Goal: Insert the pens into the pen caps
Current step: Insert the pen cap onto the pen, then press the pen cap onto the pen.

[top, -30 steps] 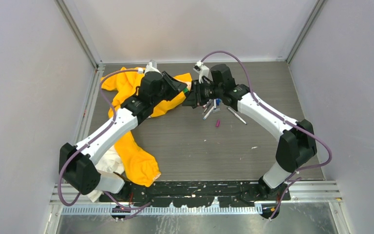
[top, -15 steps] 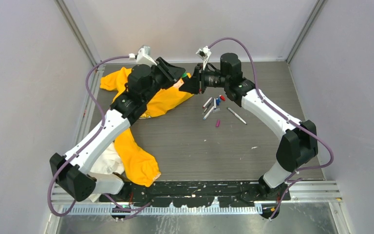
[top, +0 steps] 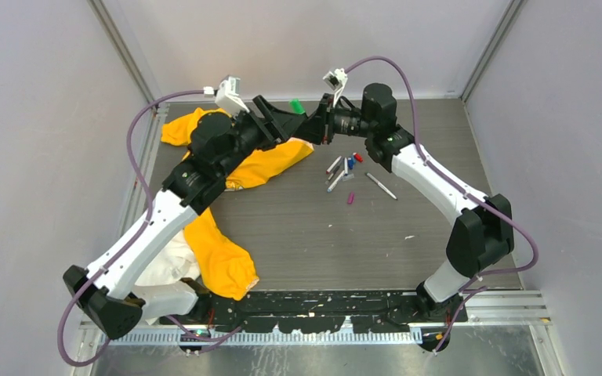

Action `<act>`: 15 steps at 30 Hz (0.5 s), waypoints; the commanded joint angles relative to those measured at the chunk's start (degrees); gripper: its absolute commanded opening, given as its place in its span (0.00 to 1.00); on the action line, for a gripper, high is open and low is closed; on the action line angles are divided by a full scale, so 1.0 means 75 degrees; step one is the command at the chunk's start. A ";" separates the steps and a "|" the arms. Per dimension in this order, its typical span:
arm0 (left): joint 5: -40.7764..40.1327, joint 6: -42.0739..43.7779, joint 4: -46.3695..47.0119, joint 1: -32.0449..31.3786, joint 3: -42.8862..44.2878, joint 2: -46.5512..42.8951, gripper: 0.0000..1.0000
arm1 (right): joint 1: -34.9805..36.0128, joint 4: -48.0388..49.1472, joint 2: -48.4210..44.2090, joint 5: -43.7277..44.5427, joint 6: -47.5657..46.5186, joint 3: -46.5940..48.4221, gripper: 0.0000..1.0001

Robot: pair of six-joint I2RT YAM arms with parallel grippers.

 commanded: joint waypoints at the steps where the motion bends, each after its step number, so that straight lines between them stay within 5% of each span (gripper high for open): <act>1: 0.0236 0.1244 0.0742 0.0002 -0.0399 -0.1068 0.67 | -0.0265 0.1289 -0.0538 -0.0646 0.0389 -0.0249 0.01; 3: 0.0910 0.2025 0.1754 0.0043 -0.1014 -0.1549 0.82 | -0.0489 0.1975 -0.0606 -0.1182 0.0675 -0.0443 0.01; 6: 0.2452 0.2511 0.2808 0.0442 -0.1527 -0.1763 0.91 | -0.0828 0.2968 -0.0681 -0.1934 0.1313 -0.0574 0.01; 9: 0.3756 0.1889 0.3286 0.0992 -0.1175 -0.1247 0.93 | -0.1006 0.3388 -0.0790 -0.2315 0.1879 -0.0632 0.01; 15: 0.4733 -0.0555 0.6631 0.1680 -0.0872 0.0106 0.86 | -0.1020 0.4807 -0.1133 -0.2781 0.3365 -0.0940 0.01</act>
